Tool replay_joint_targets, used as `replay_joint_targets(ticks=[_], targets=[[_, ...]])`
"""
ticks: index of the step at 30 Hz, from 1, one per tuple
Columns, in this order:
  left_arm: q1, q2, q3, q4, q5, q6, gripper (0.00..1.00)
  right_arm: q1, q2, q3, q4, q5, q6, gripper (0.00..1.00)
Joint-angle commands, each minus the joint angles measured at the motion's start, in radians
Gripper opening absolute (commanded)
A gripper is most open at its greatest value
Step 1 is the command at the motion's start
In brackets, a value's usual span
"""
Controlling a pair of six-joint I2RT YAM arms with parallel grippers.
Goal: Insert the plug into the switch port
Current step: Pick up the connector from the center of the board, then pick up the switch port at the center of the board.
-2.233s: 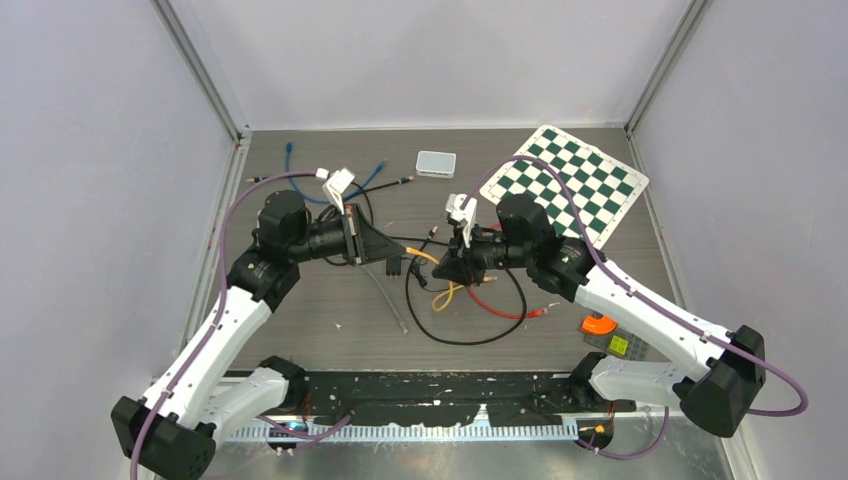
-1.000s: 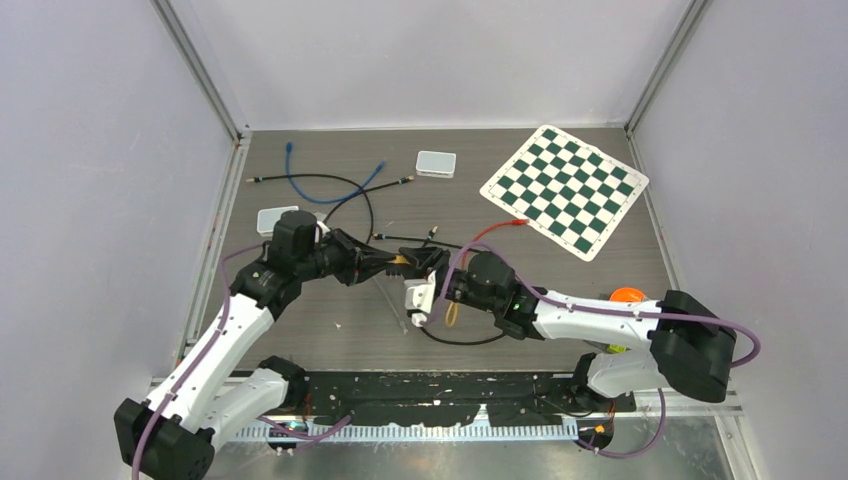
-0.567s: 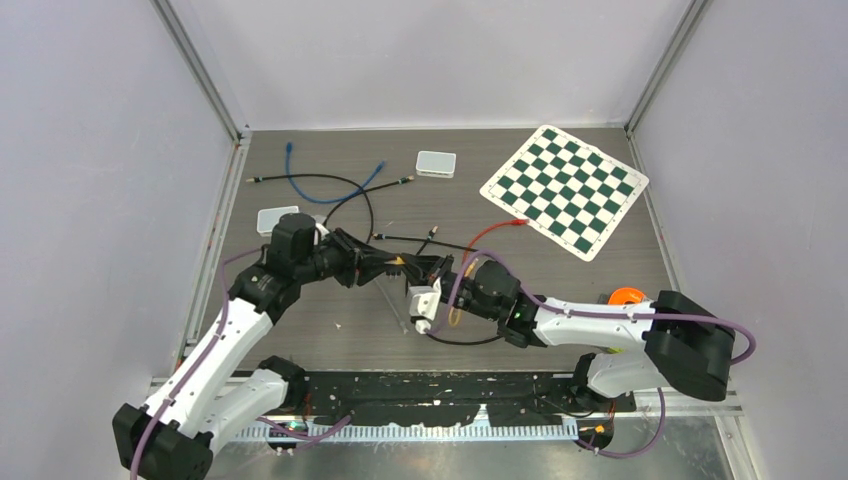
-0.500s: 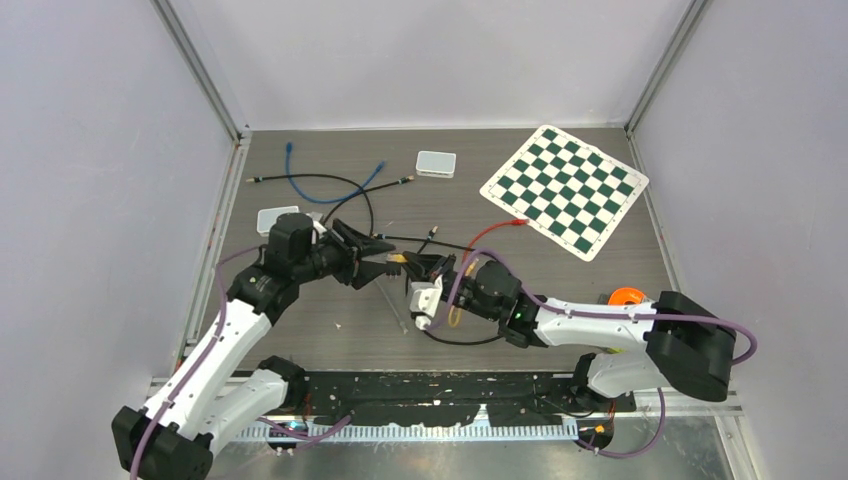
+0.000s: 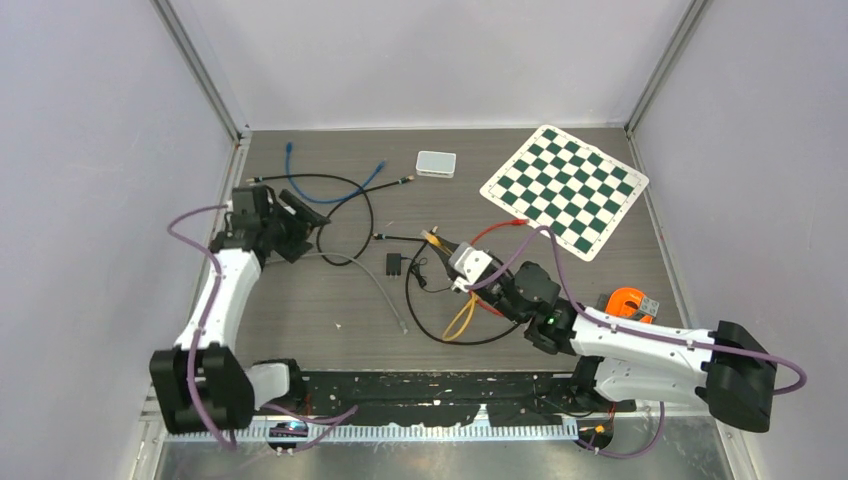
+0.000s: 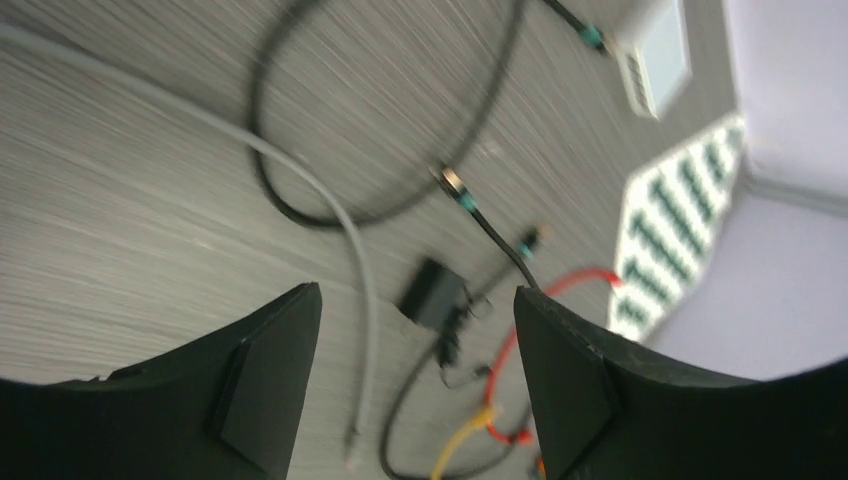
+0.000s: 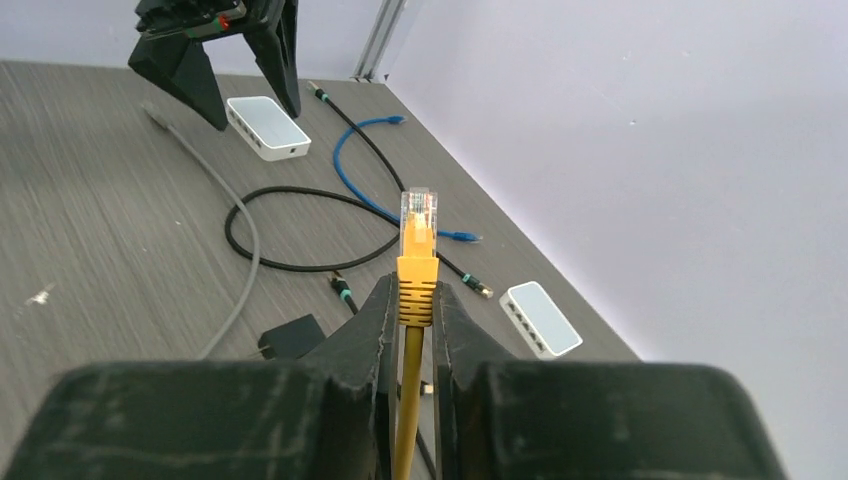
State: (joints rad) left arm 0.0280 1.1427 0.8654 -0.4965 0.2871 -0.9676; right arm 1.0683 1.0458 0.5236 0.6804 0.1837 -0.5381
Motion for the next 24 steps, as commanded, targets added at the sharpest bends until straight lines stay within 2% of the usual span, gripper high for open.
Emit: replay_joint_targets(ticks=[1, 4, 9, 14, 18, 24], targets=[[0.096, 0.13, 0.182, -0.111, -0.253, 0.321, 0.75, -0.004, -0.07, 0.017, -0.057, 0.021, 0.149, 0.05], [0.164, 0.267, 0.267, -0.096, -0.272, 0.375, 0.75, -0.004, -0.122, 0.006, -0.079, -0.009, 0.182, 0.05], [0.258, 0.479, 0.418, -0.092, -0.21, 0.431, 0.74, -0.005, -0.174, 0.001, -0.117, -0.013, 0.182, 0.05], [0.288, 0.649, 0.592, -0.153, -0.278, 0.495, 0.75, -0.008, -0.187, 0.005, -0.145, -0.015, 0.183, 0.05], [0.298, 0.755, 0.718, -0.137, -0.246, 0.525, 0.74, -0.011, -0.169, 0.047, -0.209, -0.019, 0.219, 0.05], [0.311, 0.987, 0.959, -0.272, -0.187, 0.539, 0.73, -0.01, -0.169, 0.064, -0.261, -0.032, 0.229, 0.05]])
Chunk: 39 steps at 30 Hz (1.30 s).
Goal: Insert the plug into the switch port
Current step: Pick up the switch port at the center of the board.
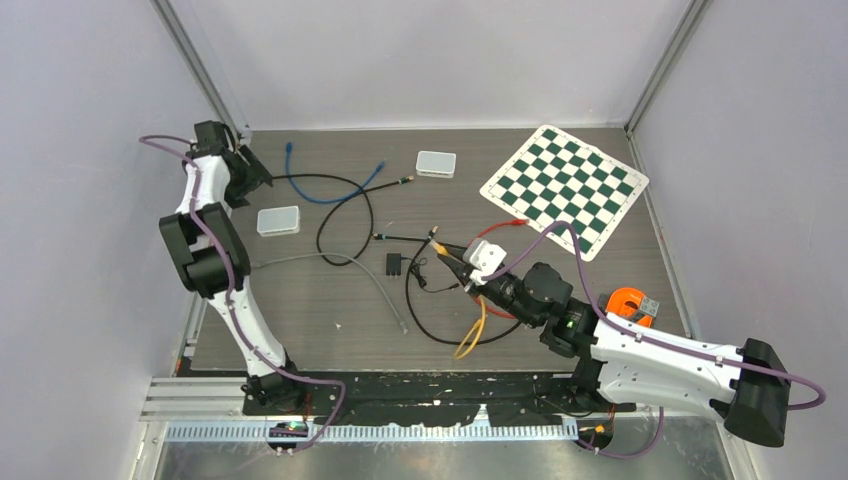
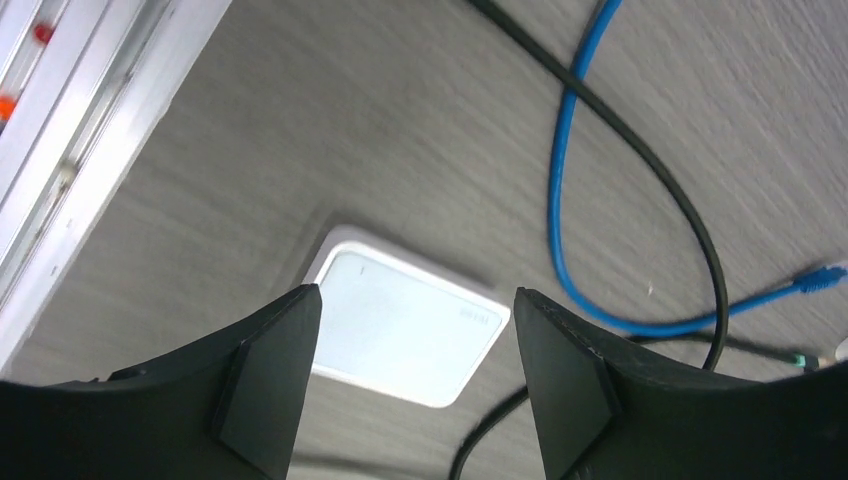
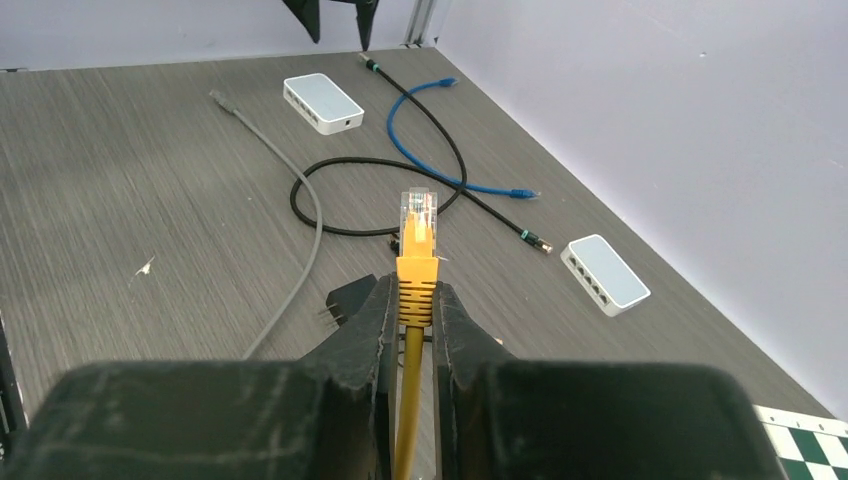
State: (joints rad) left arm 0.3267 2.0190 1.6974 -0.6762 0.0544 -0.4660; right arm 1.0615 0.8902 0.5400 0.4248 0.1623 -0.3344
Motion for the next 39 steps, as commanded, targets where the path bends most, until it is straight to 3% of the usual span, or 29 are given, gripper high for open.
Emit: replay_joint_targets(ticks=[1, 4, 10, 13, 18, 24, 31, 35, 39], targets=[[0.014, 0.142, 0.169, -0.114, 0.053, 0.039, 0.72, -0.004, -0.015, 0.047, -0.008, -0.007, 0.022, 0.05], [0.015, 0.196, 0.242, -0.134, 0.119, 0.046, 0.71, -0.005, -0.023, 0.052, -0.022, -0.001, -0.006, 0.05], [0.015, 0.225, 0.235, -0.159, 0.197, 0.057, 0.69, -0.006, -0.051, 0.073, -0.065, 0.018, -0.035, 0.05], [0.015, 0.157, 0.141, -0.157, 0.249, 0.05, 0.61, -0.005, -0.062, 0.09, -0.087, 0.033, -0.025, 0.05], [0.008, -0.03, -0.106, -0.105, 0.167, 0.019, 0.61, -0.009, -0.063, 0.114, -0.16, 0.099, -0.008, 0.05], [0.004, -0.145, -0.275, -0.028, 0.148, 0.032, 0.61, -0.016, -0.092, 0.158, -0.273, 0.125, 0.002, 0.05], [-0.142, -0.175, -0.25, -0.103, -0.117, 0.242, 0.77, -0.015, -0.164, 0.125, -0.272, 0.106, 0.034, 0.05], [-0.202, -0.161, -0.246, -0.103, -0.15, 0.278, 0.89, -0.016, -0.174, 0.122, -0.27, 0.095, 0.028, 0.05], [-0.236, -0.144, -0.234, -0.12, -0.201, 0.306, 0.9, -0.015, -0.19, 0.126, -0.278, 0.095, 0.012, 0.05]])
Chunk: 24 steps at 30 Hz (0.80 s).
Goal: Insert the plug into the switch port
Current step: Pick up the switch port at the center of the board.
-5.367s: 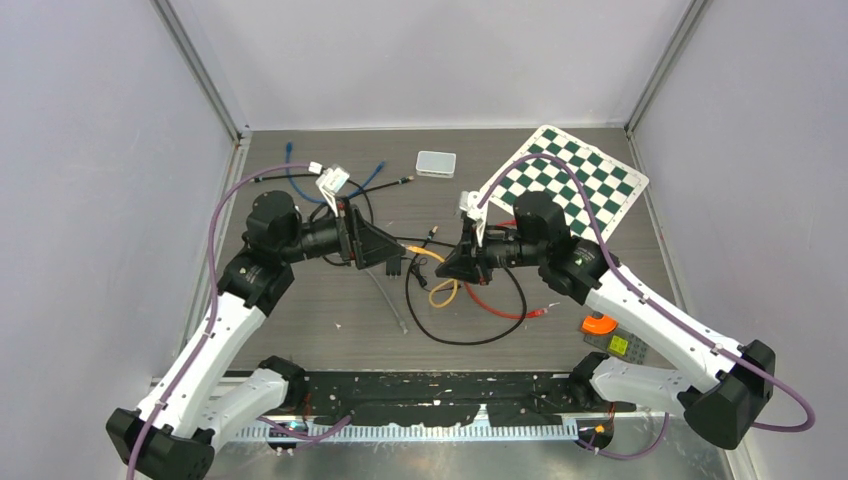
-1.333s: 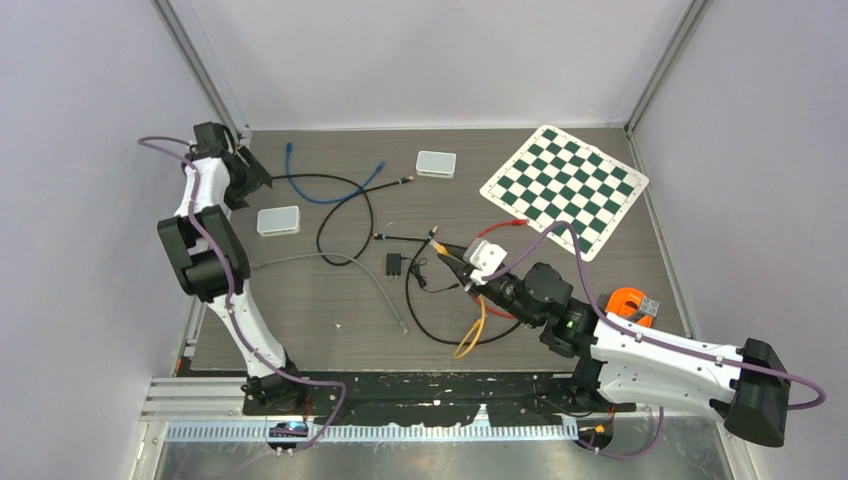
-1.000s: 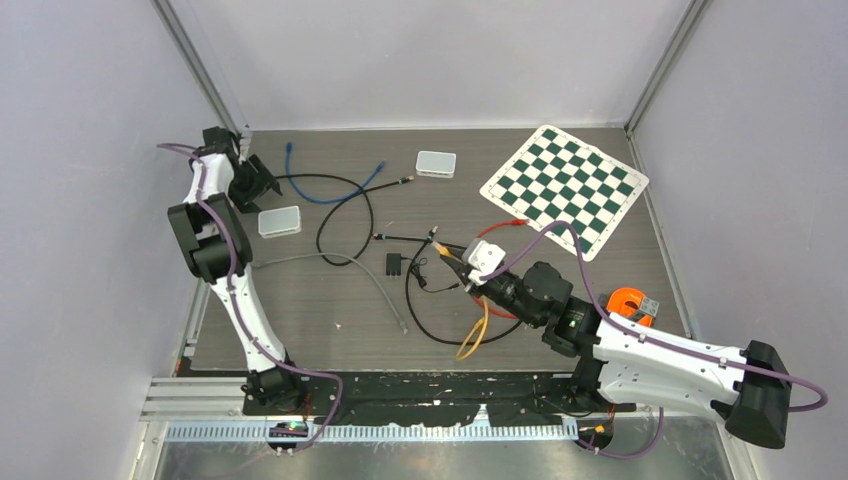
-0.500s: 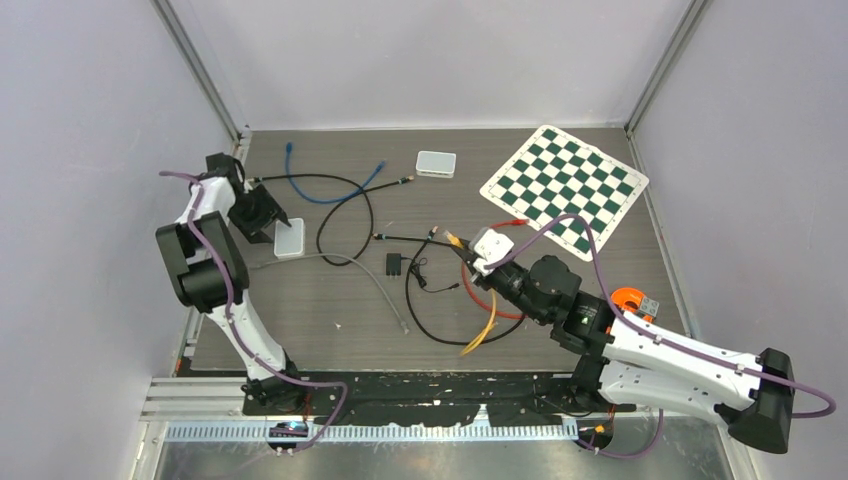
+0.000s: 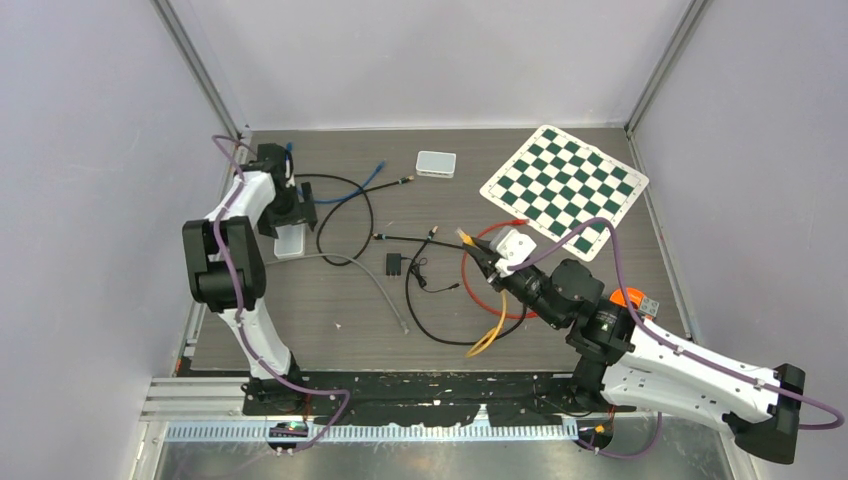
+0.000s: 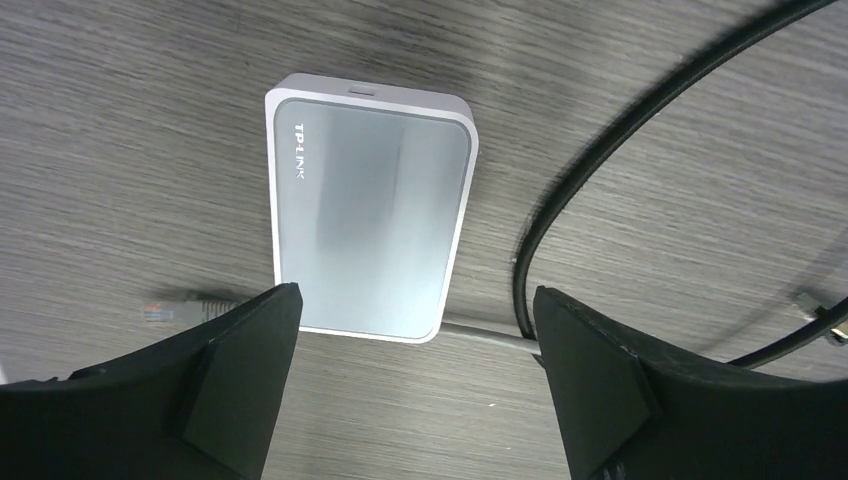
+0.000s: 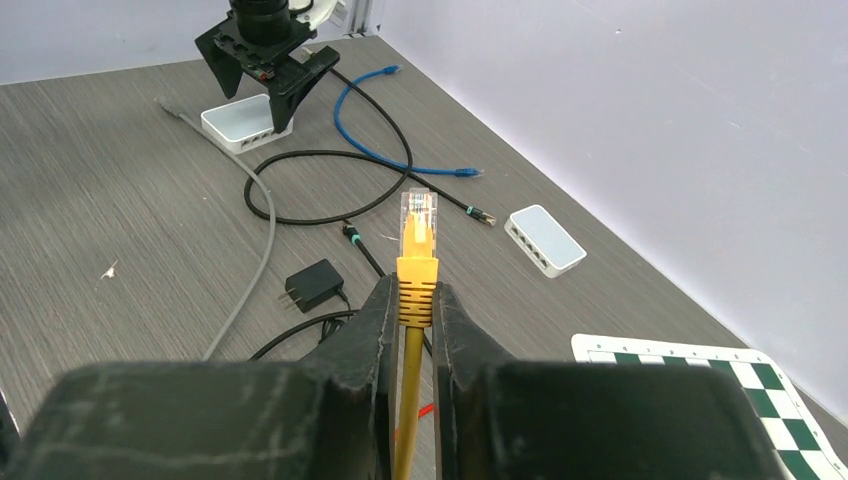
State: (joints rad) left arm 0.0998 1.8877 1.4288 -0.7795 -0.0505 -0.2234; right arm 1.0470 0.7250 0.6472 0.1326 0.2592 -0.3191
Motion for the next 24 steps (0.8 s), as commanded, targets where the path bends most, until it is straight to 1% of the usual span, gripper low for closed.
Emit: replay_joint_targets(ticks=[1, 9, 15, 18, 21, 24], targets=[[-0.011, -0.01, 0.036, -0.018, -0.1, 0.071, 0.9, -0.001, -0.031, 0.017, 0.014, -0.003, -0.005, 0.05], [-0.011, 0.012, 0.032, -0.037, -0.109, 0.131, 0.9, -0.001, -0.053, 0.009, 0.016, -0.002, -0.021, 0.05], [-0.014, 0.059, 0.041, -0.057, -0.12, 0.127, 0.89, -0.001, -0.053, 0.011, 0.029, -0.009, -0.029, 0.05], [-0.014, 0.083, 0.076, -0.078, -0.11, 0.133, 0.88, -0.002, -0.052, 0.013, 0.034, -0.01, -0.032, 0.05], [-0.014, 0.114, 0.126, -0.123, -0.111, 0.133, 0.83, -0.001, -0.054, 0.017, 0.031, -0.007, -0.034, 0.05], [-0.015, 0.112, 0.128, -0.14, -0.091, 0.126, 0.79, -0.001, -0.068, 0.021, 0.027, -0.004, -0.034, 0.05]])
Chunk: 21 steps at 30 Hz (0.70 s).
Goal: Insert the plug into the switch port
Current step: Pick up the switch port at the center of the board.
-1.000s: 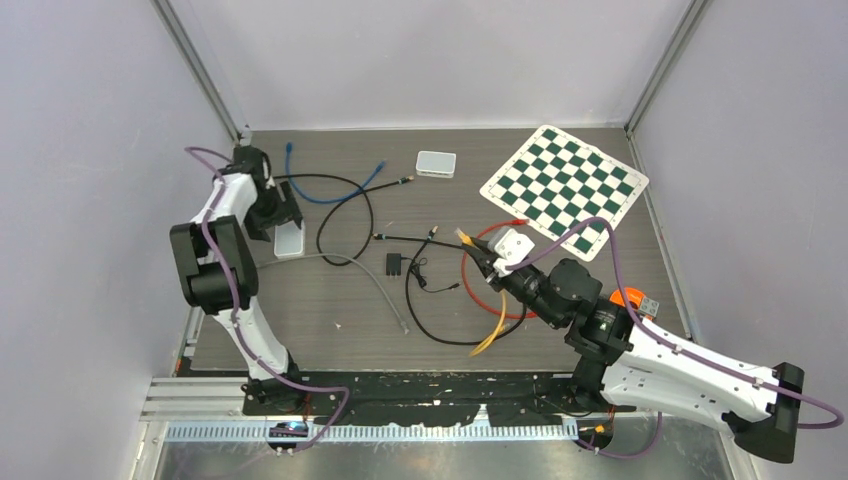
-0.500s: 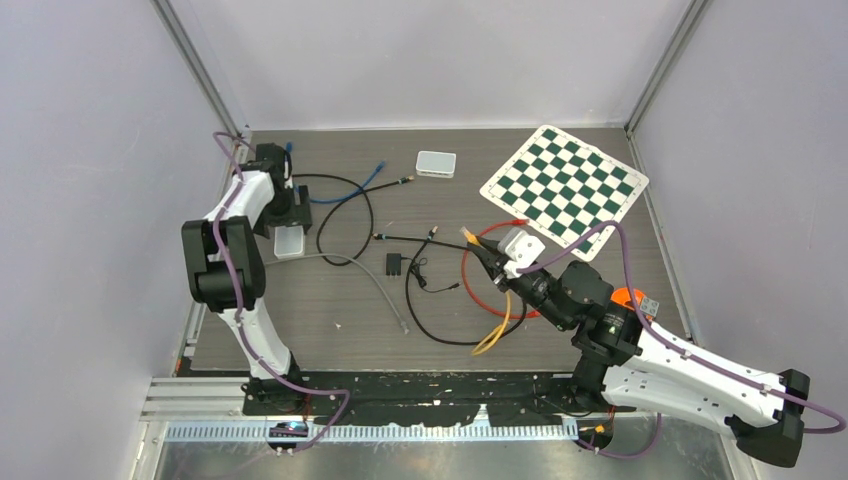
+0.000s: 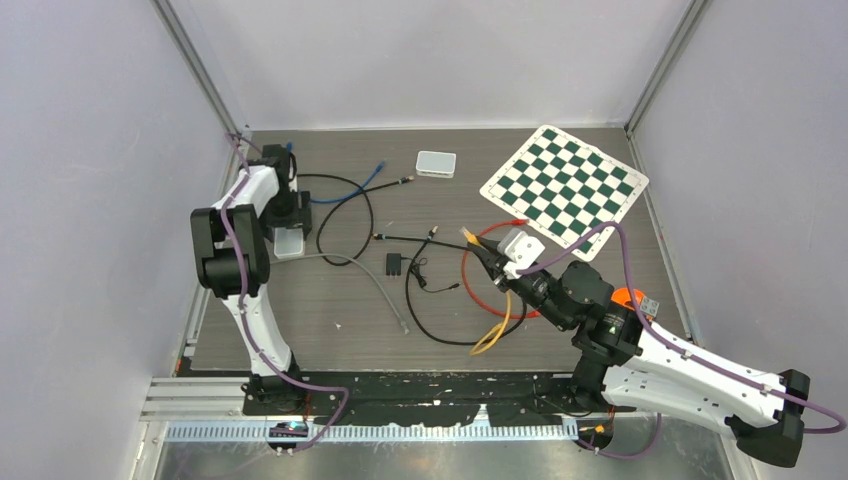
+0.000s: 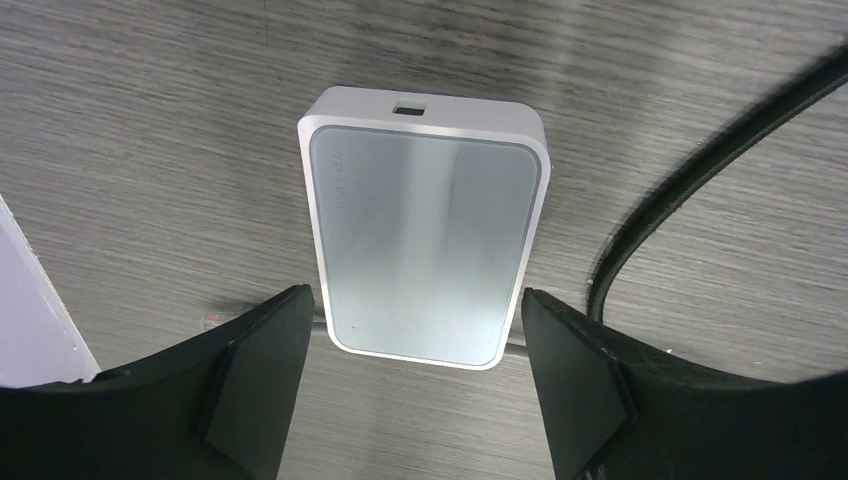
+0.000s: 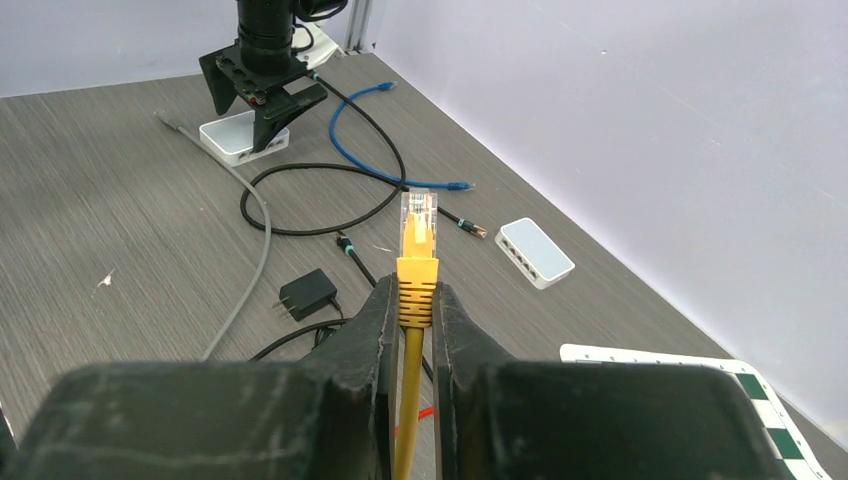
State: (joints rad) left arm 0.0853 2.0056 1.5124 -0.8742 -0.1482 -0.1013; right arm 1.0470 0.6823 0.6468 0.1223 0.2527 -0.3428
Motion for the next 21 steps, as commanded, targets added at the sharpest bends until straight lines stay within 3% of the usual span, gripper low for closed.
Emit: replay_joint_targets(ticks=[1, 5, 9, 15, 21], targets=[[0.0, -0.014, 0.03, -0.036, 0.021, 0.003, 0.77, -0.001, -0.035, 0.021, 0.037, 0.004, -0.01, 0.05], [0.0, -0.011, -0.02, -0.015, 0.047, -0.006, 0.72, -0.002, -0.059, 0.025, 0.025, 0.006, -0.012, 0.05], [-0.003, -0.028, -0.066, 0.015, 0.029, -0.02, 0.81, -0.001, -0.076, 0.032, 0.004, 0.003, -0.008, 0.05], [-0.004, -0.054, -0.073, 0.029, 0.029, -0.015, 0.7, -0.001, -0.101, 0.032, -0.003, -0.002, 0.009, 0.05], [-0.003, -0.088, -0.092, 0.053, 0.031, -0.019, 0.84, -0.001, -0.103, 0.038, -0.016, -0.005, 0.017, 0.05]])
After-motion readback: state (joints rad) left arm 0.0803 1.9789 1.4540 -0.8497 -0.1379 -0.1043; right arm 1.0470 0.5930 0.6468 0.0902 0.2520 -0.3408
